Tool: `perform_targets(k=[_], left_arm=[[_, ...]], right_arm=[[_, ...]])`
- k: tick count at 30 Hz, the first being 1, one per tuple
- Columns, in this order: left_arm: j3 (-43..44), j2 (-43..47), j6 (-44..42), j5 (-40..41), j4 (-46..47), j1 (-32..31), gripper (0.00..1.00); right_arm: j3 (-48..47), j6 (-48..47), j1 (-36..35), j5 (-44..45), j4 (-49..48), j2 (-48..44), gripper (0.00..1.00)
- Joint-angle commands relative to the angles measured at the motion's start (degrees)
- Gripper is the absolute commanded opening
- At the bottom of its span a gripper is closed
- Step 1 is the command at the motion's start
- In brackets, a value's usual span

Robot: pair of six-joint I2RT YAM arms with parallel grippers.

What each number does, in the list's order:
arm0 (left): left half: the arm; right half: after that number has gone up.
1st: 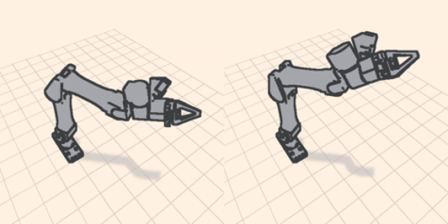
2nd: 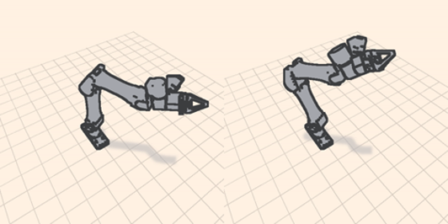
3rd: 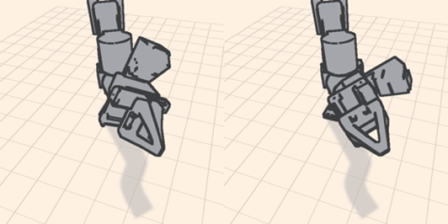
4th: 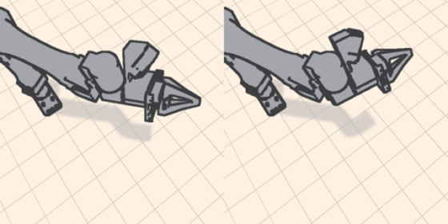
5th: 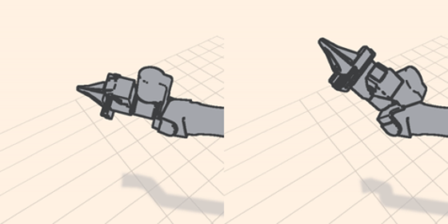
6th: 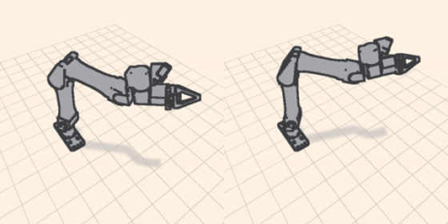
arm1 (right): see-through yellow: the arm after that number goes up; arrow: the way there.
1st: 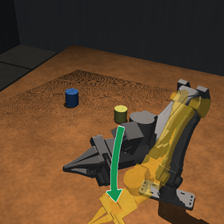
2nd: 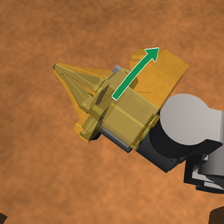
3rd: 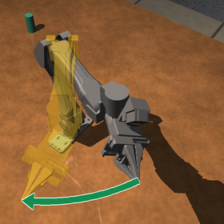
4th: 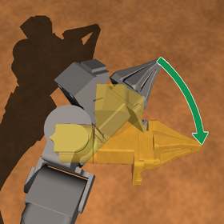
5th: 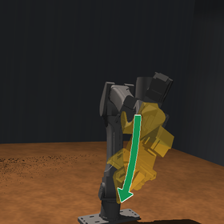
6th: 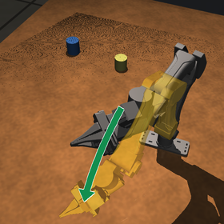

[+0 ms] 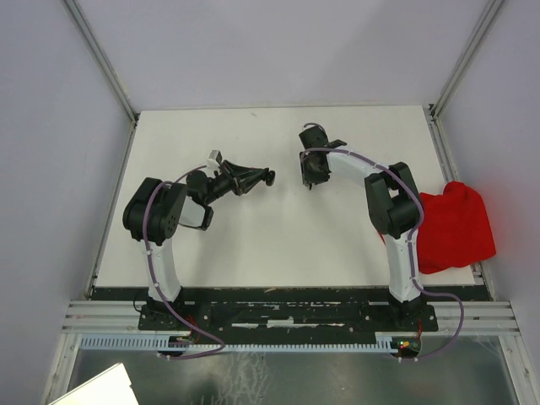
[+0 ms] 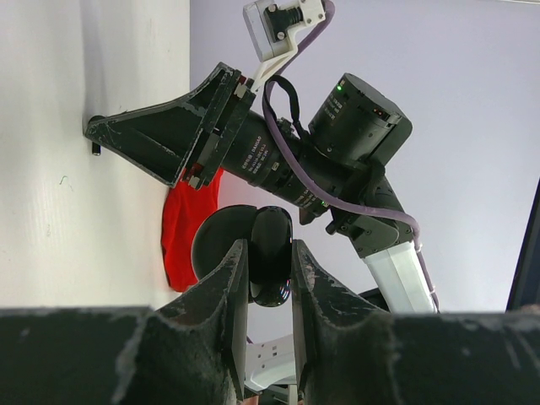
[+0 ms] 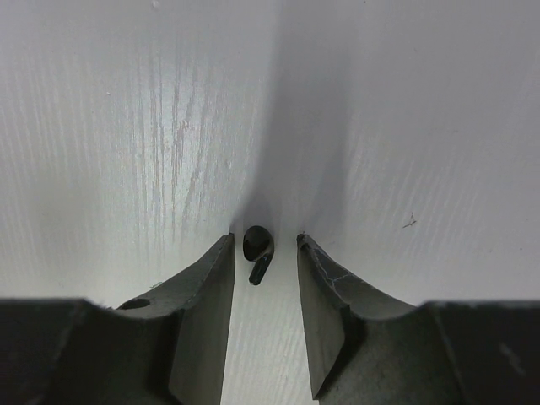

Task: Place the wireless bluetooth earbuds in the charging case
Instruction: Pick up the earbud from the center of the board.

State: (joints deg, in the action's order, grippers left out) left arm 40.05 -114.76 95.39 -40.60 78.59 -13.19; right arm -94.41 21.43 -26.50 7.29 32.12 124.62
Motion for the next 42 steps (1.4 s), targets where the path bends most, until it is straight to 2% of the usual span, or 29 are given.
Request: perform_targets(k=[1,17,27,32,36,42], left_arm=[[0.55,-0.8,1.75,-0.01,4.24,0.36,0.03],[0.39,-0.78,1.73,-0.02,4.36,0.46,0.03],[0.29,-0.86,1.75,0.02,4.46,0.44,0.03],[0.29,-0.82,1.73,0.08,4.36,0.32,0.03],[0.29,-0.9,1.72,0.16,3.99,0.35,0.03],[0.38,-1.1,1.25,0.31,3.16,0.27,0.03]], right_arm=[[-2.23,0.56,0.29,-0.95,0.07,1.0,0.43],[-3.17,-0.08,0.7,-1.75,1.1,1.91,0.37],[-3.1,-0.31,0.86,-2.54,1.46,1.75,0.21],[-3.13,-0.86,0.84,-2.26,1.11,0.97,0.03],[0.04,-2.8,0.82,-2.35,-4.85,-3.26,0.01],[10.46,-6.17,0.9,-3.3,-21.76,-14.39,0.01]])
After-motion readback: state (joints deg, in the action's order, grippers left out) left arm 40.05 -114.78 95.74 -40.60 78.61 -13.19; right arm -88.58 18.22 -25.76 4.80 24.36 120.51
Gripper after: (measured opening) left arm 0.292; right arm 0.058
